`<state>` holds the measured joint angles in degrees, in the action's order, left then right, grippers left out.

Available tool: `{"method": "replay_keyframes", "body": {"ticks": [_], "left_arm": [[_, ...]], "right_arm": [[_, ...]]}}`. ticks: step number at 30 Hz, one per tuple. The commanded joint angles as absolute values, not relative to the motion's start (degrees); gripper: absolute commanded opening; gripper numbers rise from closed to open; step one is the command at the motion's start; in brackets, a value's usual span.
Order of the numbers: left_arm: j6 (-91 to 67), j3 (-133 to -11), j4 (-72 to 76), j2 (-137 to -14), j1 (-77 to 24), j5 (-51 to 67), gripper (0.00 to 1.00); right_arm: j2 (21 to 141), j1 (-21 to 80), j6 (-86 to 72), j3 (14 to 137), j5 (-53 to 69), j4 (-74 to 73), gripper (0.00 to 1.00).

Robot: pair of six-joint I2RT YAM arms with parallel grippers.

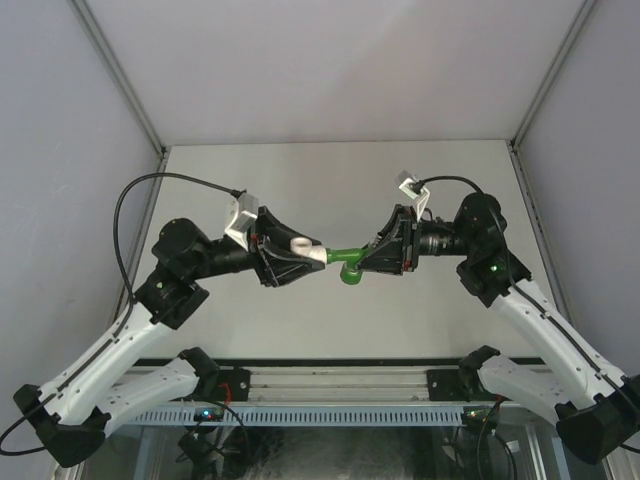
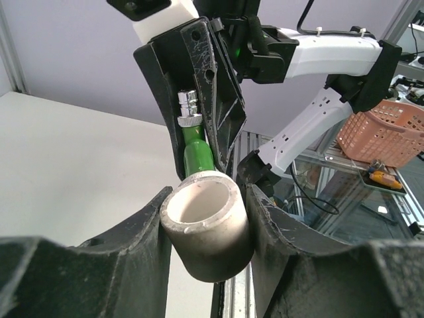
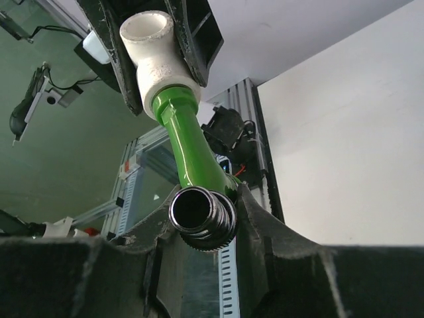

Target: Install the water faucets

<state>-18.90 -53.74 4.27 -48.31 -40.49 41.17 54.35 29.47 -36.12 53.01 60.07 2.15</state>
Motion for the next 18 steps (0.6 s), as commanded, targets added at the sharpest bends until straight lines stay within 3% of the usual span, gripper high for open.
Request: {"method": "replay_keyframes", "body": {"ticks": [1, 5, 8, 11, 13, 16, 18], "left_arm": [[-8.9, -54.9, 1.2, -49.0, -40.1, 43.0, 0.00], [-11.6, -54.2, 3.5, -49.0, -40.0, 41.9, 0.00], [-14.7, -52.8, 7.7, -49.0, -40.0, 41.7, 0.00], [-18.0, -51.3, 12.5, -49.2, -40.0, 42.3, 0.00], [-19.4, -50.8, 14.1, -49.4, -40.0, 42.5, 0.00], [-20.6, -51.0, 14.8, -50.3, -40.0, 42.4, 0.00], [-21.6, -51.0, 16.0, -50.9, -40.0, 42.8, 0.00]], "right_arm": [[50.8, 30.3, -47.2, 57.6, 68.0, 3.9, 0.09], [46.2, 30.3, -37.4, 56.4, 58.4, -1.5, 0.23], [43.0, 30.3, -33.1, 53.5, 52.8, 0.4, 0.27], [40.9, 30.4, -32.3, 50.3, 52.3, 4.8, 0.24], [40.2, 30.6, -32.0, 49.1, 52.5, 6.8, 0.13], [39.8, 31.0, -30.2, 48.9, 53.0, 7.2, 0.07], [39.6, 32.0, -28.7, 48.9, 52.9, 6.4, 0.10]]}}
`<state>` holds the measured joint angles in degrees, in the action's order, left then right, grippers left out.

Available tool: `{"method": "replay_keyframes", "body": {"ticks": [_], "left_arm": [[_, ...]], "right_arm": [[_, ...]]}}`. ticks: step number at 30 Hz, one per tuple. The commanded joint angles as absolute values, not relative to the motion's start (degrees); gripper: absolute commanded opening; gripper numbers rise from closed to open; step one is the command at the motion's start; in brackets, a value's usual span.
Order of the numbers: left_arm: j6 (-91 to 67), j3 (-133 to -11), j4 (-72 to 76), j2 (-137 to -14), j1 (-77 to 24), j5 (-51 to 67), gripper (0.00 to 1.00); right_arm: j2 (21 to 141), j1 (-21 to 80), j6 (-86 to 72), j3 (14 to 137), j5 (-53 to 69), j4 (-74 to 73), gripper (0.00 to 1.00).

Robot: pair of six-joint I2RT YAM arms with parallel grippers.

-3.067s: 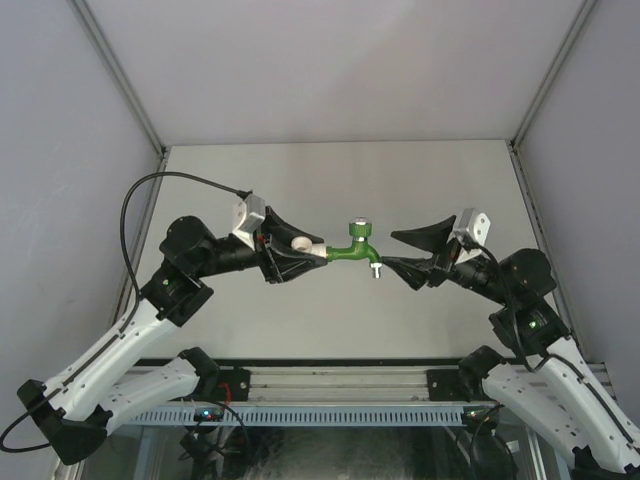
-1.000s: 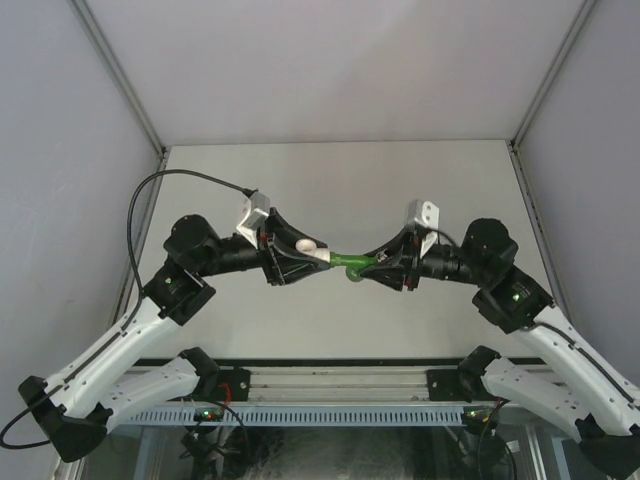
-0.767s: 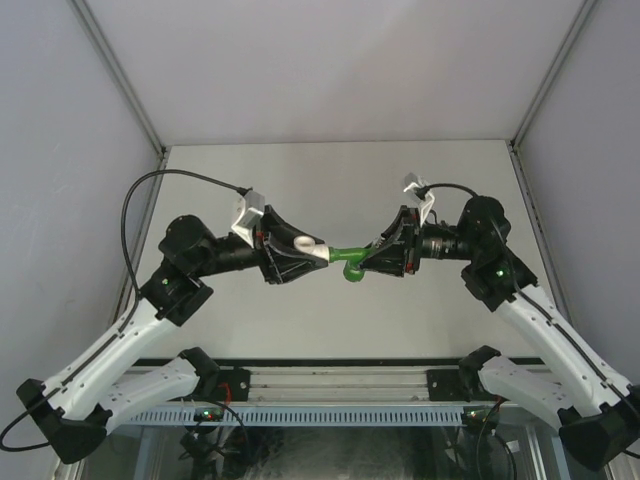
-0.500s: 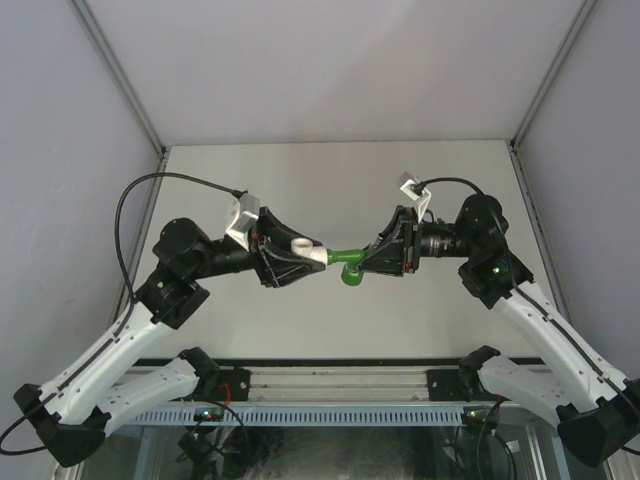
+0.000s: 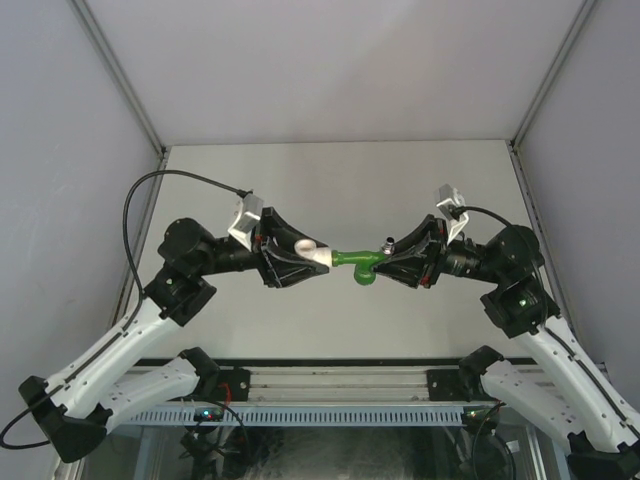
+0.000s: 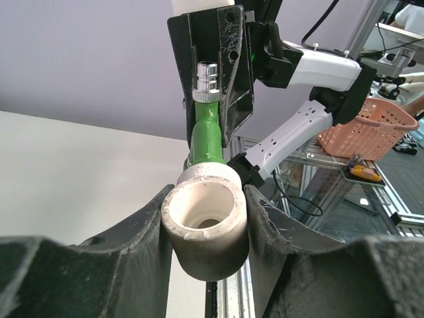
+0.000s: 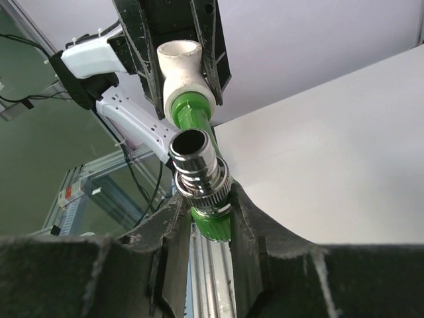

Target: Install the water faucets

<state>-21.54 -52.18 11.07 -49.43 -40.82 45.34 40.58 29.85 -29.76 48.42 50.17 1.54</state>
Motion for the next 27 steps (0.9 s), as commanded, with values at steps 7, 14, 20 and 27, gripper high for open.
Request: {"method": "replay_keyframes", "body": {"ticks": [7, 14, 20, 27], "left_arm": [[-27.3, -49.6, 22.7, -52.5, -40.1, 44.2, 0.00], [-27.9, -49.4, 23.3, -52.6, -40.1, 43.7, 0.00], [-27.9, -48.8, 23.8, -52.6, -40.2, 43.4, 0.00], [-25.3, -49.2, 19.7, -53.6, -40.1, 42.9, 0.14]], "right_arm": [[39.4, 37.7, -18.7, 49.0, 49.7, 3.1, 0.32], [39.9, 38.1, -17.3, 48.9, 48.9, 3.7, 0.29], [40.4, 38.3, -18.0, 48.9, 50.4, 6.0, 0.00], [39.8, 37.5, -20.3, 48.9, 50.4, 5.2, 0.00]]}}
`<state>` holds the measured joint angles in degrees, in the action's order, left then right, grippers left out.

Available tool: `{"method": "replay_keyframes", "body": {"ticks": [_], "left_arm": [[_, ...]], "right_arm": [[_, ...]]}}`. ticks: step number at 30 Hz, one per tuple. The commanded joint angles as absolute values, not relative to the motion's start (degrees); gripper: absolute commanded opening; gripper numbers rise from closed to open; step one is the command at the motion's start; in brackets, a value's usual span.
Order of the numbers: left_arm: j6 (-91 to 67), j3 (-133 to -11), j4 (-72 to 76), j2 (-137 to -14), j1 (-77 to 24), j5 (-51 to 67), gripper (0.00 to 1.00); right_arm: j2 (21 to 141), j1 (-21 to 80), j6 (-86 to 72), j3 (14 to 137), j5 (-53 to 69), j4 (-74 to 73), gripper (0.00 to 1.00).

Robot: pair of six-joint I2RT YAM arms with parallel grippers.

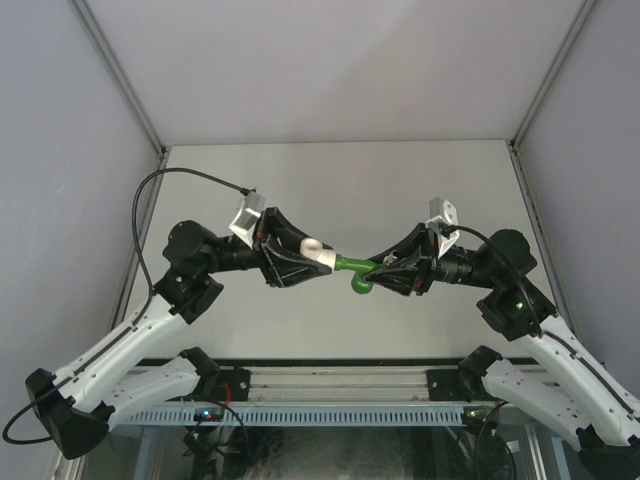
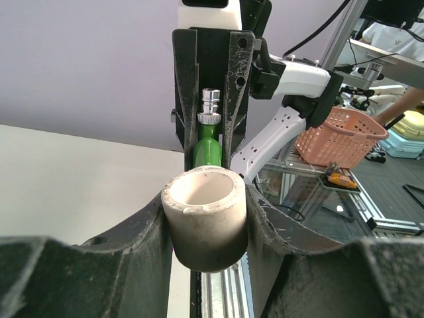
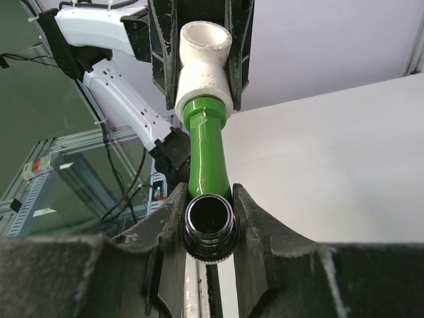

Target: Install the water faucets

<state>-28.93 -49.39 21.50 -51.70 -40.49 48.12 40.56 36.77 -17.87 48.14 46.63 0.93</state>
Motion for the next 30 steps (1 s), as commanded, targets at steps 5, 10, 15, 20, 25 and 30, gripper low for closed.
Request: {"method": "replay_keyframes", "body": {"ticks": [5, 10, 15, 20, 25, 30], "left_arm": [[-25.5, -50.3, 19.1, -54.4, -40.1, 42.8, 0.24], [-25.4, -50.7, 18.1, -54.6, -40.1, 42.5, 0.28], [-25.2, -51.2, 16.5, -54.4, -40.1, 42.0, 0.42], [-25.3, -51.5, 15.9, -54.3, -40.1, 40.8, 0.35], [-24.7, -52.0, 14.9, -54.9, -40.1, 40.9, 0.04], [-21.9, -51.5, 14.5, -54.0, -40.1, 41.7, 0.00]], "right_arm": [[39.9, 37.5, -19.7, 48.9, 49.4, 4.3, 0.00], [40.0, 37.5, -18.9, 48.9, 48.5, 3.2, 0.00], [39.9, 37.4, -18.7, 48.9, 48.3, 2.7, 0.00], [39.6, 37.4, -18.5, 48.9, 48.0, 2.1, 0.00], [39.4, 37.4, -18.6, 48.9, 48.0, 1.7, 0.00], [39.8, 36.4, -23.1, 48.9, 49.4, 3.7, 0.00]]}}
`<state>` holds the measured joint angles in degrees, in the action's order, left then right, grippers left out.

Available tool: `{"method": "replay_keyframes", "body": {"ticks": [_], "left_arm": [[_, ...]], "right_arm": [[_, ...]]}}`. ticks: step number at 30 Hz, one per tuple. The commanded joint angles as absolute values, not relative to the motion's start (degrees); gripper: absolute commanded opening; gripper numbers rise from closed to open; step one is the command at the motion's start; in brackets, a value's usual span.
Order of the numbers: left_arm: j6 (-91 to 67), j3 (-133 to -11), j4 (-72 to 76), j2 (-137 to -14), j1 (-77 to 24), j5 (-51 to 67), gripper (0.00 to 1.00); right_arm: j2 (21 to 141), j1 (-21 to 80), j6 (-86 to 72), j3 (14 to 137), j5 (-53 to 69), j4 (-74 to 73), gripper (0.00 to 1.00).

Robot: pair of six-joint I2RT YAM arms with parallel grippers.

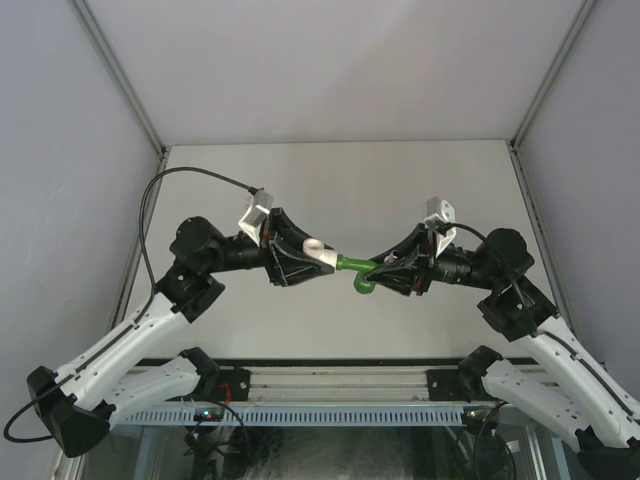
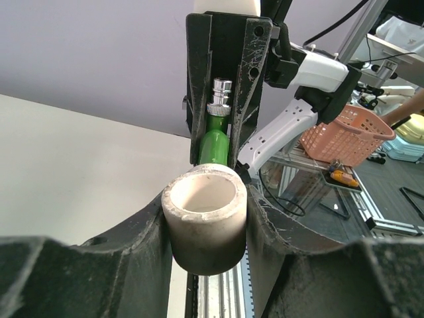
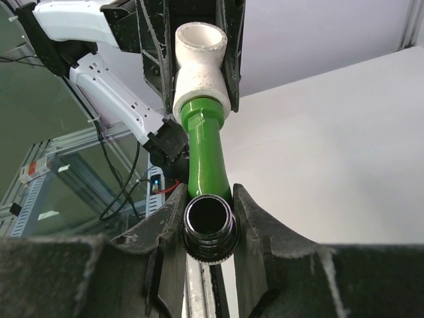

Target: Install the water faucets

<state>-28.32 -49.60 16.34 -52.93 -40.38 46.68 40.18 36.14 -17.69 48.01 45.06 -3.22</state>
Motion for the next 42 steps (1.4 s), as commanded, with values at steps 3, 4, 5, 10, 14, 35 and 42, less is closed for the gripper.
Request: {"method": "replay_keyframes", "body": {"ticks": [3, 4, 5, 10, 14, 35, 42], "left_arm": [[-18.4, -51.5, 12.9, -52.9, -40.1, 41.4, 0.00], [-17.4, -51.4, 12.2, -52.5, -40.1, 41.0, 0.00], [-16.3, -51.3, 11.8, -52.2, -40.1, 40.5, 0.00], [-11.9, -51.4, 9.2, -51.3, -40.1, 39.0, 0.00], [-9.4, -52.1, 7.0, -51.2, -40.1, 38.4, 0.00], [-1.3, -53.2, 2.6, -51.6, -40.2, 38.2, 0.00], [2.4, -52.7, 0.9, -51.4, -40.2, 37.7, 0.00]], "right_arm": [[40.6, 35.0, -29.3, 48.9, 51.0, 6.1, 0.00], [41.0, 34.6, -31.2, 48.9, 51.9, 7.1, 0.00], [41.6, 34.2, -33.4, 48.9, 52.9, 8.3, 0.00], [43.4, 33.8, -40.1, 48.9, 56.9, 13.1, 0.00], [43.1, 33.8, -40.3, 48.9, 57.0, 13.5, 0.00], [45.1, 33.1, -45.8, 49.7, 60.0, 13.4, 0.00], [45.7, 31.7, -49.2, 49.7, 61.6, 15.8, 0.00]]}}
